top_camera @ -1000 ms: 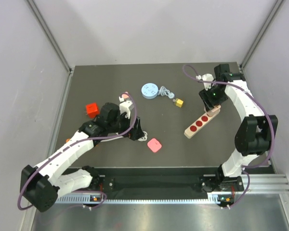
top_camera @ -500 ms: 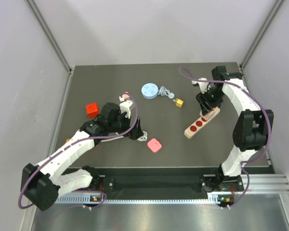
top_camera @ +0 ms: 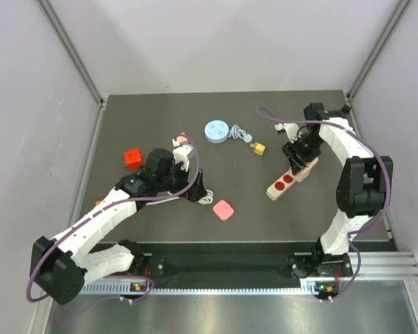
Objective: Insert the plug
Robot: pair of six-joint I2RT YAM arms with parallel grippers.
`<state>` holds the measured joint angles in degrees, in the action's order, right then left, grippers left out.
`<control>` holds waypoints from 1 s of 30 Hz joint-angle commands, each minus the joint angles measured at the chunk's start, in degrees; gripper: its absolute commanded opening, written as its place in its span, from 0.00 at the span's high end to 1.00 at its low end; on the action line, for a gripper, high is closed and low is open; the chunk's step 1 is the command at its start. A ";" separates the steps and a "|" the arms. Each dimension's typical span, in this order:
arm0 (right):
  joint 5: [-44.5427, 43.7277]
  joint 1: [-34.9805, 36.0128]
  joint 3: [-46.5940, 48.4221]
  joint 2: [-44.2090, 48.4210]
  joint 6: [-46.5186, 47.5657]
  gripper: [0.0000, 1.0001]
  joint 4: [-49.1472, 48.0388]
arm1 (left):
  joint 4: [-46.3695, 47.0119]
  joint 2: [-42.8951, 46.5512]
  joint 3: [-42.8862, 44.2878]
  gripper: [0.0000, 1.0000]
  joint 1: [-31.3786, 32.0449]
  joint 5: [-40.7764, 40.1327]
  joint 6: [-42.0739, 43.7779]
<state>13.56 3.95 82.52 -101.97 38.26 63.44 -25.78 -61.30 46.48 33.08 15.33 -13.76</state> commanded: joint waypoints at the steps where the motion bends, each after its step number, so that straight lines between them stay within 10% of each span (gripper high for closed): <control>1: -0.64 -0.34 1.67 -1.38 1.64 1.00 -1.65 | 1.08 0.83 0.81 0.03 0.14 -0.30 0.75; 30: 0.76 -0.25 3.53 3.62 1.82 1.00 -2.00 | 1.43 0.83 0.81 0.03 0.05 0.57 0.49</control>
<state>13.21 3.95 83.79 -101.01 38.76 63.00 -25.76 -61.28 46.48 33.08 15.40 -13.76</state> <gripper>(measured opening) 0.584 0.968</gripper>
